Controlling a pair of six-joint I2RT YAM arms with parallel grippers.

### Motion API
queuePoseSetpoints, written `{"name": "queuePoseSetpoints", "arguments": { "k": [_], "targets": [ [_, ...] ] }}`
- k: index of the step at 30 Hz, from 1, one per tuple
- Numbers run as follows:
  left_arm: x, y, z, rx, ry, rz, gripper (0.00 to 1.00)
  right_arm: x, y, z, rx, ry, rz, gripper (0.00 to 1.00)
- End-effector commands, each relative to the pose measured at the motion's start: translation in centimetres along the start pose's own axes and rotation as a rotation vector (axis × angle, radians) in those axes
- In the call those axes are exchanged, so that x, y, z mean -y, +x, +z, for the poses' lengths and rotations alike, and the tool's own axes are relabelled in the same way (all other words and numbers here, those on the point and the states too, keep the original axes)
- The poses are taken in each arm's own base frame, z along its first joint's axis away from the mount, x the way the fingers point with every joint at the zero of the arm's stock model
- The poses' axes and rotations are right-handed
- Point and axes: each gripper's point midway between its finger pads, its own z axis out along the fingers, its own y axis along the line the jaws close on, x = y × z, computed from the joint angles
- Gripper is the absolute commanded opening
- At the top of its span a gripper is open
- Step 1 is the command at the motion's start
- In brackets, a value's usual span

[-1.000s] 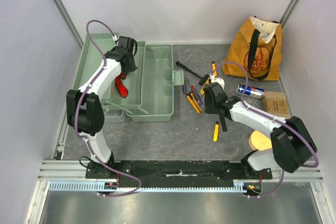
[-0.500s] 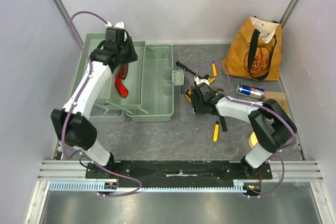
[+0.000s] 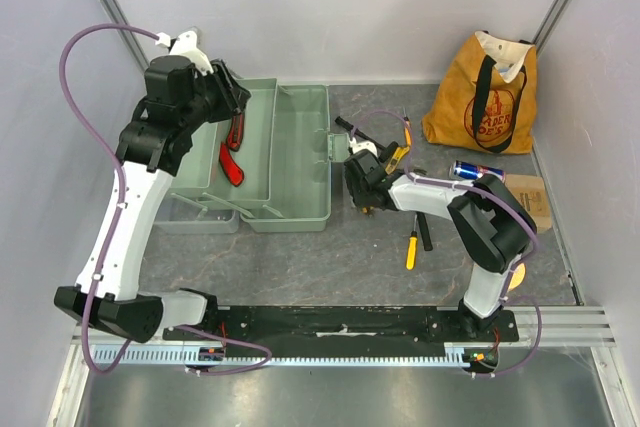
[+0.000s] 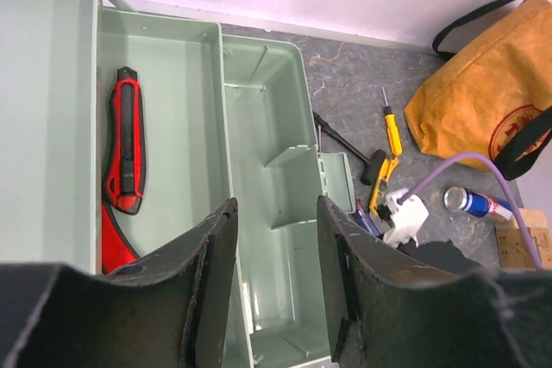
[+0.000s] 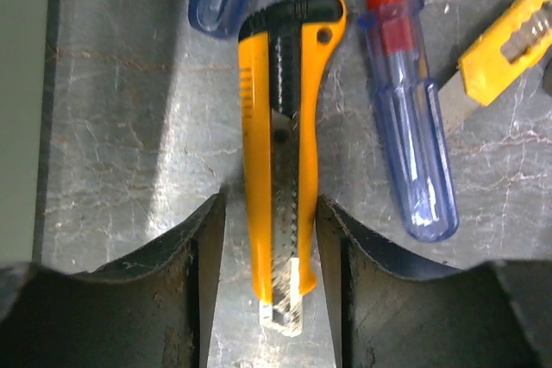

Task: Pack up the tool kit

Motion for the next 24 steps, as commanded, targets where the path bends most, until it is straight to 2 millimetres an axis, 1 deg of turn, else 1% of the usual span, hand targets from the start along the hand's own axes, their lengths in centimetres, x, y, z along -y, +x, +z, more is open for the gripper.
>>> {"name": "queuePoseSetpoints", "arguments": {
  "k": [1, 4, 6, 8, 10, 11, 13, 15, 17, 19, 21, 22, 23, 24],
  "targets": [
    [0.5, 0.3, -1.8, -0.001, 0.033, 0.008, 0.49, 0.9, -0.7, 1.1, 0.01, 0.081, -0.029, 0.49],
    [0.5, 0.2, -2.7, 0.011, 0.035, 0.019, 0.5, 1.1, -0.8, 1.2, 0.009, 0.095, -0.039, 0.41],
    [0.4, 0.0, -3.1, 0.019, 0.032, 0.023, 0.5, 1.2, -0.7, 1.1, 0.0, 0.099, -0.039, 0.28],
    [0.4, 0.1, -3.5, 0.023, 0.035, 0.027, 0.5, 1.3, -0.9, 0.4, 0.007, 0.098, -0.031, 0.16],
    [0.4, 0.1, -3.9, 0.027, 0.038, 0.029, 0.51, 1.5, -1.6, -1.0, 0.035, 0.096, -0.006, 0.12],
    [0.5, 0.0, -4.2, 0.032, 0.041, 0.03, 0.5, 1.7, -2.1, -1.8, 0.051, 0.096, 0.008, 0.11],
    [0.6, -0.1, -4.7, 0.04, 0.051, 0.031, 0.51, 1.7, -3.5, -4.2, 0.096, 0.078, 0.04, 0.11],
    [0.8, -0.3, -5.4, 0.05, 0.062, 0.034, 0.51, 1.4, -5.7, -7.2, 0.17, 0.032, 0.087, 0.11],
    [1.0, -0.6, -6.1, 0.069, 0.073, 0.031, 0.52, 0.8, -8.0, -10.3, 0.246, -0.029, 0.132, 0.12],
    [1.4, -0.9, -7.0, 0.085, 0.091, 0.033, 0.52, -0.2, -10.3, -13.3, 0.317, -0.103, 0.158, 0.12],
    [1.5, -1.0, -7.7, 0.098, 0.099, 0.028, 0.52, -1.8, -12.3, -16.0, 0.377, -0.17, 0.171, 0.12],
    [1.7, -1.0, -8.1, 0.102, 0.11, 0.022, 0.52, -2.9, -13.2, -17.2, 0.401, -0.203, 0.17, 0.13],
    [2.0, -0.9, -8.5, 0.103, 0.125, 0.021, 0.52, -4.2, -14.0, -18.3, 0.419, -0.235, 0.164, 0.13],
    [2.1, -0.8, -8.8, 0.103, 0.137, 0.018, 0.52, -5.4, -14.6, -18.8, 0.428, -0.257, 0.16, 0.13]
  ]
}}
